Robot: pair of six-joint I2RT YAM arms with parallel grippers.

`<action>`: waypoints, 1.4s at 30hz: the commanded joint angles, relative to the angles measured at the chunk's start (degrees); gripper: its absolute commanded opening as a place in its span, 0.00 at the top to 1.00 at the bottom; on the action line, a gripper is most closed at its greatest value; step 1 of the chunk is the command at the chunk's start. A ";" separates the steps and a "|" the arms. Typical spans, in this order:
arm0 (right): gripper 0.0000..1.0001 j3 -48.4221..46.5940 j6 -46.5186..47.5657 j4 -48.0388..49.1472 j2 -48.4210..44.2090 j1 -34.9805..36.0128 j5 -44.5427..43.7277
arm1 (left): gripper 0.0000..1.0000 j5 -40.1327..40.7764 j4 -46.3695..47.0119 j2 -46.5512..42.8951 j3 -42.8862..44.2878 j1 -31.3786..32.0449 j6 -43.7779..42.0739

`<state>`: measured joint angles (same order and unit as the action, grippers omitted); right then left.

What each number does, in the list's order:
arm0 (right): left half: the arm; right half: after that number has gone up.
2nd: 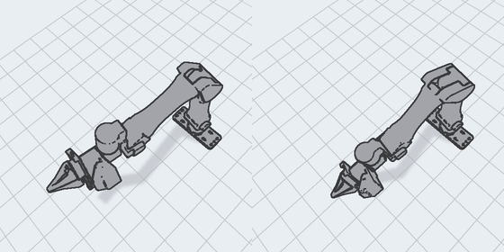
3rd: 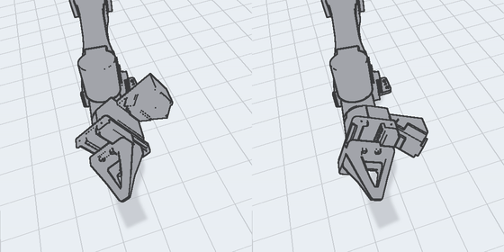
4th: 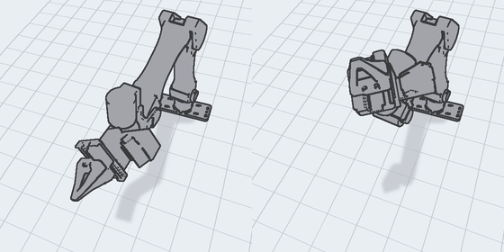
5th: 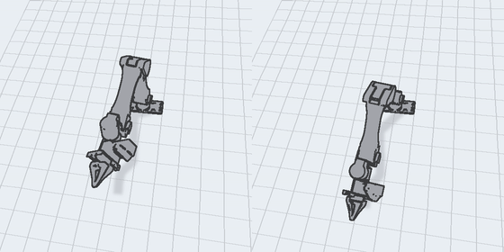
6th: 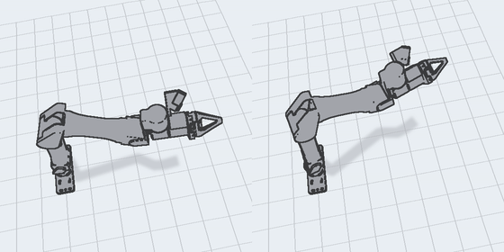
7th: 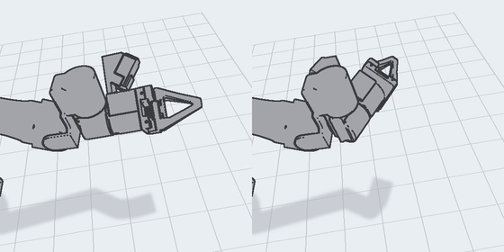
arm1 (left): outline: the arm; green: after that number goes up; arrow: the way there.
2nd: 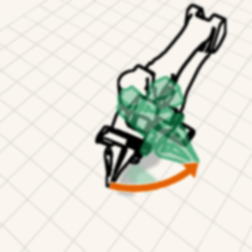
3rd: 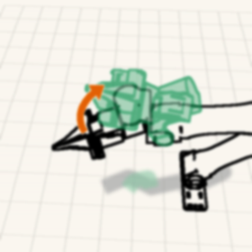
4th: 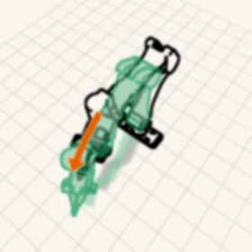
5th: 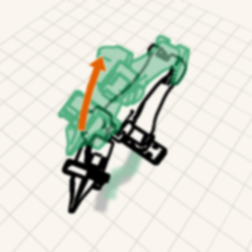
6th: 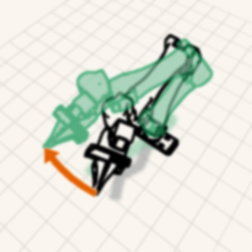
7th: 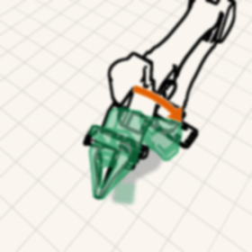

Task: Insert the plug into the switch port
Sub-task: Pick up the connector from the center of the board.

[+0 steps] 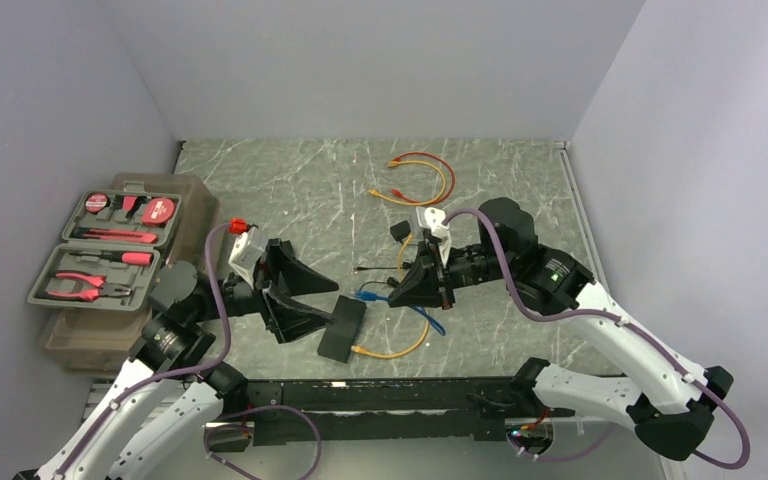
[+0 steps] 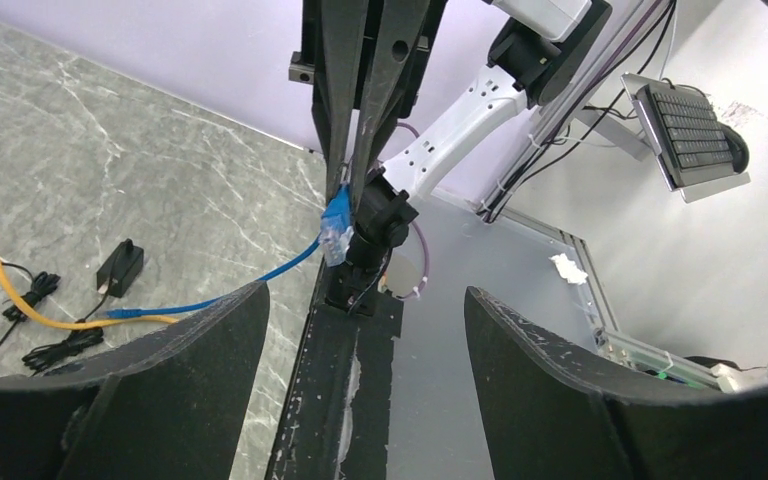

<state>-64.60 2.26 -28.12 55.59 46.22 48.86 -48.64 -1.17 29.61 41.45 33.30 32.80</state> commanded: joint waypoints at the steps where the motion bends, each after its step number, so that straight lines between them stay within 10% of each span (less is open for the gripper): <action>1: 1.00 -1.93 -0.90 4.52 1.20 0.23 1.91 | 0.25 -1.76 3.42 0.97 0.53 -0.25 1.33; 24: 1.00 -3.87 -0.76 5.33 4.80 2.98 -0.89 | 0.50 -0.54 1.28 2.43 1.00 -0.27 0.11; 33: 1.00 -4.13 -0.48 4.93 5.06 3.52 -1.12 | 0.72 -0.49 -0.30 2.50 0.82 -0.30 -0.02; 38: 1.00 -4.13 0.00 4.51 5.30 3.83 -1.18 | 1.00 -0.54 -0.48 2.72 0.89 -0.26 -0.09; 42: 0.95 -4.10 0.74 3.23 5.70 4.03 -1.73 | 1.00 -0.70 0.27 3.00 0.46 -0.28 0.19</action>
<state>-66.28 1.50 -25.71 60.86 49.71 47.97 -48.82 -2.02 32.05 41.47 33.19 33.45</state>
